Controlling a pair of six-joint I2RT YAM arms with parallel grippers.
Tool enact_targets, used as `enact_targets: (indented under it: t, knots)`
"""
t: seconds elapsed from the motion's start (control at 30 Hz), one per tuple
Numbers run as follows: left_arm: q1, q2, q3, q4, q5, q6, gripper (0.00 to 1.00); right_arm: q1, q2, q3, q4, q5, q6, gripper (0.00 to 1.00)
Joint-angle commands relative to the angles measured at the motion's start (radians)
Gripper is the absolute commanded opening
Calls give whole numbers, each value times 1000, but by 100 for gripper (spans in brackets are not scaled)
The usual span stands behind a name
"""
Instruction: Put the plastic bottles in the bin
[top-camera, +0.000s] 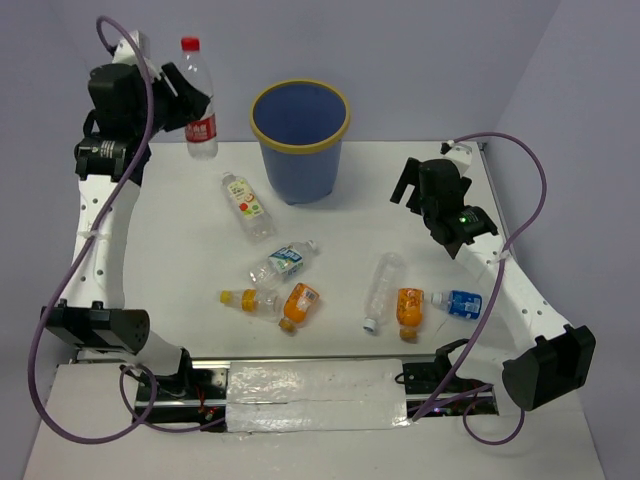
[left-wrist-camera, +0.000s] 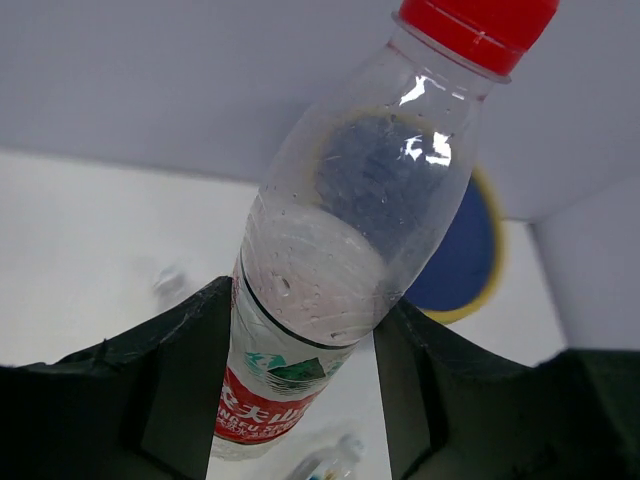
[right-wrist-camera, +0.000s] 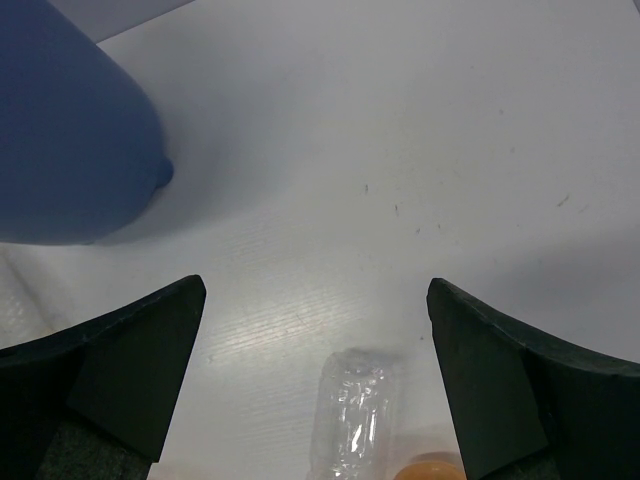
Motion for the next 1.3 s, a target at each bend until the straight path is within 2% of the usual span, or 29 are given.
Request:
enact_targets:
  t: [0.0,0.1,0.17,0.33,0.5,0.6,0.63,0.73,0.83,0.93,1.03,1.17,1.2,1.27]
  knots:
    - [-15,44,97,199,231,-55,58,3,-21,23,5,26,-1,100]
    - [-41,118,171,345,300,-130,63,4,-40,9,-1,45,8,100]
    - [-84,196,197,440,286,-154,64,4,-60,-5,0,55,10,100]
    - [-168,360,350,502,256,-181,64,4,-94,-22,-13,65,21,100]
    - [-191,510,414,537,251,-238,64,4,-106,-23,-46,78,25,100]
    - [-196,535,414,522,246,-243,93,3,-118,-43,-37,89,19,100]
    - [-198,534,409,508,250,-240,99,3,-120,-48,-33,92,15,100]
    - [-204,501,392,494,250,-214,99,3,-111,-51,-33,97,12,100]
    - [-207,440,407,372,196,-137,99,3,-94,-45,-29,86,19,100]
    - [-205,327,353,237,25,-90,99,3,-84,-42,-17,75,25,100]
    - [-187,154,152,119,-239,-121,99,3,-78,-49,3,62,34,100]
    - [-111,70,-25,-91,-345,-273,99,3,-54,-49,16,34,47,100]
    - [-80,60,-66,-118,-332,-346,97,3,-48,-48,19,29,48,100]
    - [20,50,-189,-145,-269,-402,95,3,-34,-42,22,11,54,100]
